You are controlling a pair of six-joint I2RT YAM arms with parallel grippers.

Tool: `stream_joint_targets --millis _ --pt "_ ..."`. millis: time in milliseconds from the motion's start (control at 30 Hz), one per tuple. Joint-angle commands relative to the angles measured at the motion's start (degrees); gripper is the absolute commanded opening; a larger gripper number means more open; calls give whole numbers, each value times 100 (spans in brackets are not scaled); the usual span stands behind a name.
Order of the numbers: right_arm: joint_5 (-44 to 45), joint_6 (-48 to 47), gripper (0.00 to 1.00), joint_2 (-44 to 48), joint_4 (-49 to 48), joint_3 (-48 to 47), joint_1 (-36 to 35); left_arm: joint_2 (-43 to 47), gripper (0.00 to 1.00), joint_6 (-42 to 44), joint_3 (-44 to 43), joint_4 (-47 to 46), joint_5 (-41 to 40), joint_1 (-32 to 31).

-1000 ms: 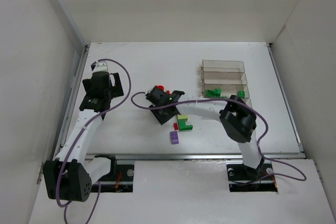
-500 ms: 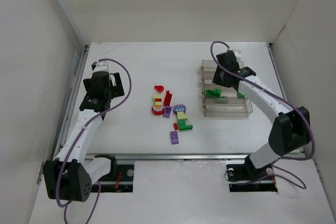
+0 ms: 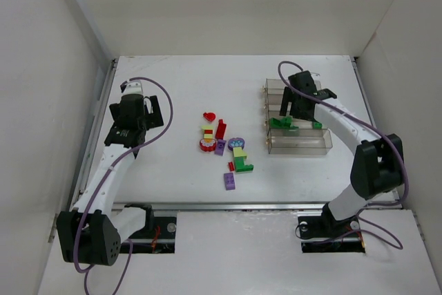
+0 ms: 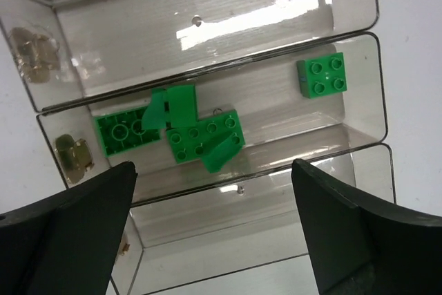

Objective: Sort the legos into containers by color

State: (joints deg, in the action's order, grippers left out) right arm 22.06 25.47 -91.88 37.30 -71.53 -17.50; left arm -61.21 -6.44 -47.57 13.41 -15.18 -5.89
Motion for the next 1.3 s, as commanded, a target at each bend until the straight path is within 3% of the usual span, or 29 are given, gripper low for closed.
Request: stream_joint_targets --millis 0,133,233,333,400,667,1267 --pt "-44 -516 99 248 -249 -195 -288 162 100 20 55 -146 -3 27" --pt "-193 -1034 99 442 -521 -90 -1184 162 100 20 55 -146 -3 27" --pt "-1243 -1569 99 461 -688 -19 -2254 162 100 20 108 -146 -3 27" --pt "-1792 -1660 99 137 -636 -19 -2644 162 100 20 108 -146 -3 27" --pt "-2143 -1529 97 4 -636 34 -2759 110 100 20 108 -146 -3 27" --pt "-2198 -878 92 -646 -943 -123 -2812 109 100 20 108 -146 50 27" --pt "-1081 -570 82 -2203 -214 -1373 -2812 109 100 72 108 -146 103 27"
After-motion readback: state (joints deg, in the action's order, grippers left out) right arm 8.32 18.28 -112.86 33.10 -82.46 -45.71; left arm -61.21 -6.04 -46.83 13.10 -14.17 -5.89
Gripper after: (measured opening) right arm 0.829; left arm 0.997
